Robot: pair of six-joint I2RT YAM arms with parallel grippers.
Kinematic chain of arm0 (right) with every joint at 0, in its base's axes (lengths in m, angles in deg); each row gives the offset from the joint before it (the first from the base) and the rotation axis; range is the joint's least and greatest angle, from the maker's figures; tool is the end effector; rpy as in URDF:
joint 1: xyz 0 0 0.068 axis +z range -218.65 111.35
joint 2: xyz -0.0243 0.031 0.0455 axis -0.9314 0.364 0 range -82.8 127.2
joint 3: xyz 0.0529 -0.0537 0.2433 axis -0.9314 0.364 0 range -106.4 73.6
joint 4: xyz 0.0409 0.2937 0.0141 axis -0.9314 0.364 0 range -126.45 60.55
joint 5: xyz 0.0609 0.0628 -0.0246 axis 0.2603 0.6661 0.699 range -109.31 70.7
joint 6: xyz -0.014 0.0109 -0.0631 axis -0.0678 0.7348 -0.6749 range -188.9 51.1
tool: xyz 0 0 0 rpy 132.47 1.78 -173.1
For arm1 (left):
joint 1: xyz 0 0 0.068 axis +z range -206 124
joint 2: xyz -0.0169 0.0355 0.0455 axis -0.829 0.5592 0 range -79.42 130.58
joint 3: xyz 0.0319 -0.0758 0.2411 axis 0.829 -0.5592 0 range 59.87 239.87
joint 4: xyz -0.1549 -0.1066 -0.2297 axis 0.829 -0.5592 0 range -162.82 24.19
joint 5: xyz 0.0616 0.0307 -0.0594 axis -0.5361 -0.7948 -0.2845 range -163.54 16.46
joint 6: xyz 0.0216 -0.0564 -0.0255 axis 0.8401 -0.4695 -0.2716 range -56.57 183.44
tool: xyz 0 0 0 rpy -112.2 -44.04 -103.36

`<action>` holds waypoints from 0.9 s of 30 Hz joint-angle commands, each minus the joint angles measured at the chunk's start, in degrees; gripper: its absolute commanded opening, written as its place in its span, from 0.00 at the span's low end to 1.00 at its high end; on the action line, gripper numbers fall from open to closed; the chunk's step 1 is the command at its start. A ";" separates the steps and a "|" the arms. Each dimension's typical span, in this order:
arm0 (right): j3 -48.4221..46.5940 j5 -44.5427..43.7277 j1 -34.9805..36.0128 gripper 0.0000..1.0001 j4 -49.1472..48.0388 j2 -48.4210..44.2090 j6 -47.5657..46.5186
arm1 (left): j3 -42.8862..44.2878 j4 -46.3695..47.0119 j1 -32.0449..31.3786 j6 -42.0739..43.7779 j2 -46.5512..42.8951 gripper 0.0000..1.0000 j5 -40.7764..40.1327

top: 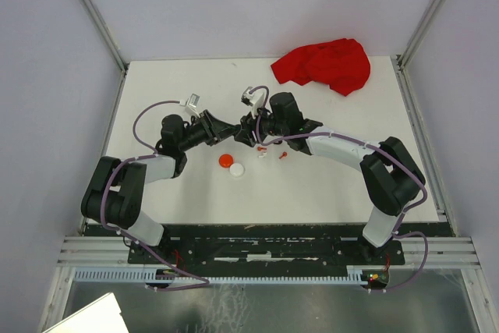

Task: Insert the wireless bluetooth earbuds into the charging case
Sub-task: Pick up the charging case at the center of the board.

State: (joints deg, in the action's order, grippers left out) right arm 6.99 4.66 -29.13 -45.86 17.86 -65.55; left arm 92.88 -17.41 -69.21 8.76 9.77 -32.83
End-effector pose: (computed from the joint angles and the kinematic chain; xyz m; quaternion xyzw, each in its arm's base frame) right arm 0.3284 0.2981 0.1956 -0.3622 0.7479 0.3557 0.4278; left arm 0.3190 -0.1095 0.1422 -0.0362 0.7416 -0.5617 0.3651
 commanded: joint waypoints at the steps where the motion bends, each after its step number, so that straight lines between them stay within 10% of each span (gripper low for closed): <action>1: 0.49 0.38 0.07 0.20 -1.97 -2.84 -0.81 | -0.51 3.59 0.49 -2.44 -2.39 0.44 0.34; 27: 0.02 0.64 0.05 0.20 -1.86 -2.57 -0.85 | -0.65 4.90 1.16 -2.93 -0.64 0.44 2.09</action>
State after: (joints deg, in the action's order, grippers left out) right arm 7.85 4.64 -29.13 -45.89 17.51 -65.79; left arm 92.25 -16.36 -68.23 7.86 9.33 -32.46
